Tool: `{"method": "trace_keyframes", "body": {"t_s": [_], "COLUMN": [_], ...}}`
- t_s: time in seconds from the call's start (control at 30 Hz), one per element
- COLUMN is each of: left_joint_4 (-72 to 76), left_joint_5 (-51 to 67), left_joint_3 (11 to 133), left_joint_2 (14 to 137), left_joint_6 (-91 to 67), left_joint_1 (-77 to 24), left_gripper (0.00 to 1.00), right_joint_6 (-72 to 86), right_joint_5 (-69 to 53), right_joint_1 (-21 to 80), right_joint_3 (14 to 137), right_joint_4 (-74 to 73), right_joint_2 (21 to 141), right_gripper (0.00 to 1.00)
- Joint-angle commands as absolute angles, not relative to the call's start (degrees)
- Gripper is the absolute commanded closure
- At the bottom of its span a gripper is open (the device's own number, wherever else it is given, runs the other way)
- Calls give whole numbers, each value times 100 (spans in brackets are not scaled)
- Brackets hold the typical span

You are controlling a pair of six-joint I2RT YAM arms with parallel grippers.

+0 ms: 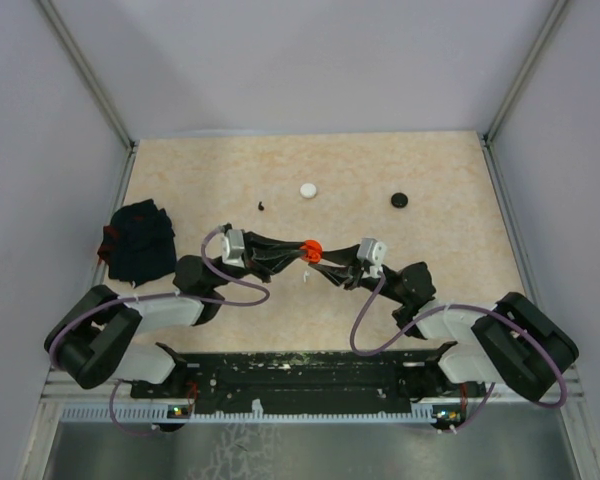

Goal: Insert the wireless bluetooth earbuds into the charging case
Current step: Place the earbud in the charging case.

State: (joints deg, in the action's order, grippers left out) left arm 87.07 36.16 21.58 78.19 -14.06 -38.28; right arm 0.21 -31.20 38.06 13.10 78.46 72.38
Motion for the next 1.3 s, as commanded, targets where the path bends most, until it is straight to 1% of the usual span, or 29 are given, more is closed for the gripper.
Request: {"method": "trace_keyframes", "body": {"t_s": [0.0,0.93,1.27], "left_joint_4": [9332,9233,8891], "left_joint_5": [3599,3474,3515], "left_joint_3": [2117,2088,2064], "left_joint_2": [7758,7840,7812], "left_joint_6": [-1323,-1090,-923], "left_joint_1": [-3892,-3990,-4051], "left_gripper": [96,96,86], "right_joint_6": [88,105,105], "right_joint_5": [-3192,-3169,-3155], "right_joint_1": [3773,3776,3773], "right_joint_3": [1318,1265,1261], "right_joint_4": [8306,8349,8323], "right_joint_2": [7118,7033,6961], "right_gripper": [100,100,100]}}
